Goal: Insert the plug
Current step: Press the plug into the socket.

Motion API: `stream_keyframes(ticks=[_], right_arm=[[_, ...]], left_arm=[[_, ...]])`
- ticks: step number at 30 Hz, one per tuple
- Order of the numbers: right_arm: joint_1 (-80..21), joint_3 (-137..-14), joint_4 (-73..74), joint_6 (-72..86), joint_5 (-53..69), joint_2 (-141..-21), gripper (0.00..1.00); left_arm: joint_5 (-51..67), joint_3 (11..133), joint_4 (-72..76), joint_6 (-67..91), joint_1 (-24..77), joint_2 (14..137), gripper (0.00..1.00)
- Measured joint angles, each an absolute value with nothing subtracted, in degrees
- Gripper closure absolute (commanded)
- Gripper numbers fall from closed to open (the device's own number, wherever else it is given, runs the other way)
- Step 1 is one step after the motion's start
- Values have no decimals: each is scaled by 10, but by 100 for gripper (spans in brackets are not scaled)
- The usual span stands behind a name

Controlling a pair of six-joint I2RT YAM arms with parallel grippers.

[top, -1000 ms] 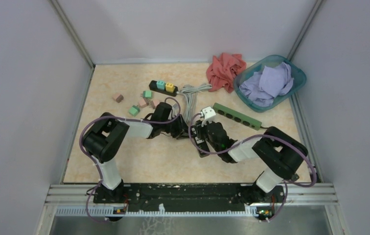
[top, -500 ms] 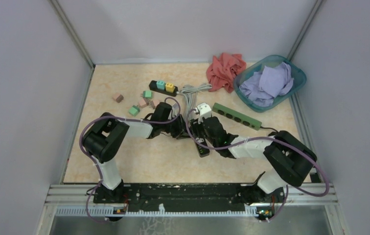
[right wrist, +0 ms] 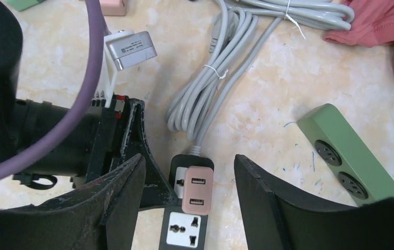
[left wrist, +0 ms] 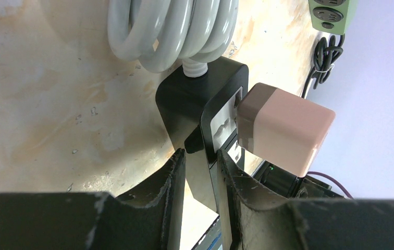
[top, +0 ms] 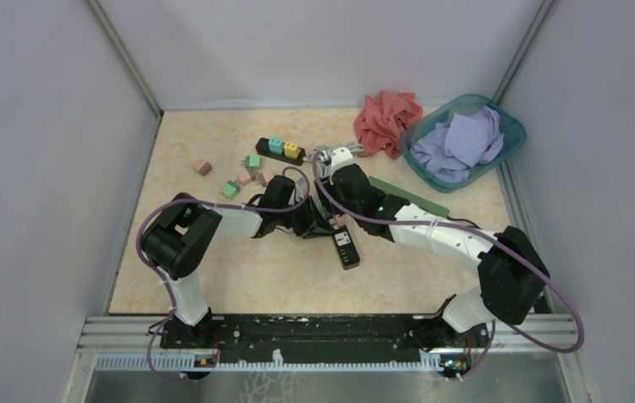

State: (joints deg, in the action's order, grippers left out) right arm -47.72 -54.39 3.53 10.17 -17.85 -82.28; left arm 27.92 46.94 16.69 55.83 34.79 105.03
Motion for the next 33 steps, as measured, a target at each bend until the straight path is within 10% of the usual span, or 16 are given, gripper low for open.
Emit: stream_keyframes(ticks=[23,33], right_arm=[[-448,-704,305,138,-129,-967,54],[-438,-709,317,143,-109,-991,82]], left_arm=[[279,469,167,558,350,1050,67],[279,469,167,558,350,1050,67]])
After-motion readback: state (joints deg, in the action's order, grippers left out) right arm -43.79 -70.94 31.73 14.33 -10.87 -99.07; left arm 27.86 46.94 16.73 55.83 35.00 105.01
